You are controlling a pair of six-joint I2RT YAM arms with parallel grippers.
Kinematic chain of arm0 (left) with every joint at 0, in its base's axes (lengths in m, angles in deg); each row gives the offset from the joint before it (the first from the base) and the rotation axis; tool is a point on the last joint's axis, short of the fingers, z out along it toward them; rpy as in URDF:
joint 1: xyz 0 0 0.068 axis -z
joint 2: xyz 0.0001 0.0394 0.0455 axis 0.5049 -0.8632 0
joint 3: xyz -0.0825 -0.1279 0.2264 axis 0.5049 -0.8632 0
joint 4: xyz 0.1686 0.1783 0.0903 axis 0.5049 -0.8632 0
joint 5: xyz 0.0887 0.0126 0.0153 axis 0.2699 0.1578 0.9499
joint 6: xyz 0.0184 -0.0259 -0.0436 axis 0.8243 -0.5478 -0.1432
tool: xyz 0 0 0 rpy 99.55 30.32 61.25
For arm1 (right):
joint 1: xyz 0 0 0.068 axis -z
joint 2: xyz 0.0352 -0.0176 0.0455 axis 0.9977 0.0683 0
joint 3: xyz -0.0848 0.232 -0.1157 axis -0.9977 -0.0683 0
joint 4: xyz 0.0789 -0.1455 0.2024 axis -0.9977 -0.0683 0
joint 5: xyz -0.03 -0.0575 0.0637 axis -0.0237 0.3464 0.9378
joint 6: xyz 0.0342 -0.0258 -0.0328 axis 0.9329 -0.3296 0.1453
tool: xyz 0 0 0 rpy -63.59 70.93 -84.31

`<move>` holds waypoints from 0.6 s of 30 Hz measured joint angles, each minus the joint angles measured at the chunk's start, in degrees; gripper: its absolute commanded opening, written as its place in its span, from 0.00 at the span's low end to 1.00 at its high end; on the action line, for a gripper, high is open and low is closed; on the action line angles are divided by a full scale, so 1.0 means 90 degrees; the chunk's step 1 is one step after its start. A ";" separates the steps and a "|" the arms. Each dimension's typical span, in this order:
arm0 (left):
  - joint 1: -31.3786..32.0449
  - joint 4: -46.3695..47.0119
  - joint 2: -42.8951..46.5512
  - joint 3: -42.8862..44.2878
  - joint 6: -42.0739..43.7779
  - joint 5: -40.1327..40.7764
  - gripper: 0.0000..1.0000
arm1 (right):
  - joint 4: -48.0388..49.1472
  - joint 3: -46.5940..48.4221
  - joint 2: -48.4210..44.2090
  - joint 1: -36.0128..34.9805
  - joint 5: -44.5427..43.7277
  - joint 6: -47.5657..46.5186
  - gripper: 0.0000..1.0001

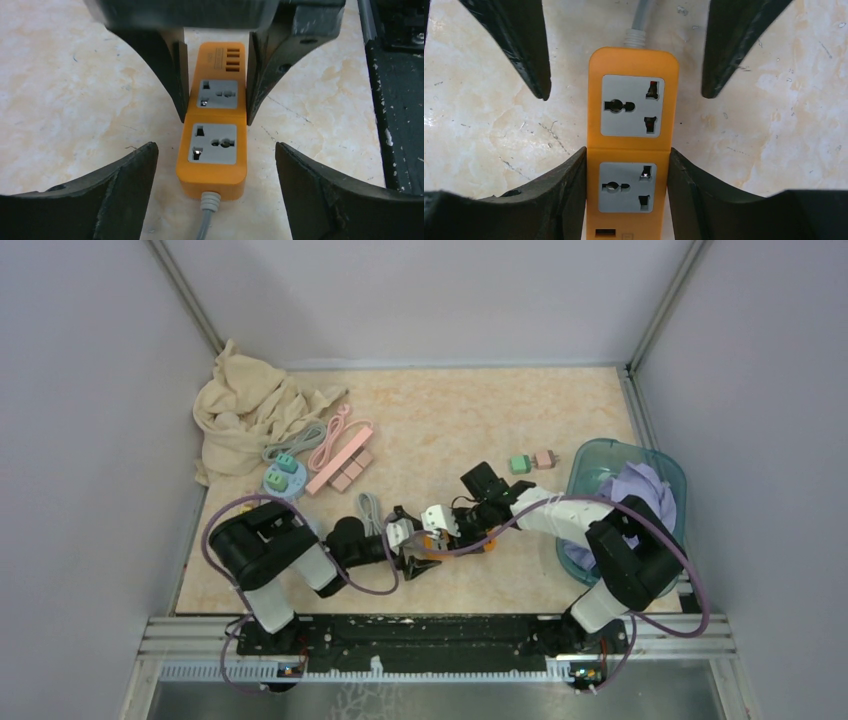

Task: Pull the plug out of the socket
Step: Place the socket at the center of the board.

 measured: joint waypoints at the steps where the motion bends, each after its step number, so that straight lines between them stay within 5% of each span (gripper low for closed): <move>1: 0.0000 -0.0068 0.0165 -0.0022 -0.0007 0.0012 0.95 | 0.0012 0.0002 0.0000 0.0000 0.0005 0.0005 0.14; 9: 0.0000 -0.1804 0.1931 0.0109 -0.0056 0.0165 0.97 | -0.0092 0.0085 0.0010 0.0000 0.0121 0.0121 0.09; 18: 0.0000 -0.5272 0.3869 0.0865 -0.0143 0.1185 0.97 | -0.0185 0.0209 0.0010 0.0221 0.0488 0.0313 0.04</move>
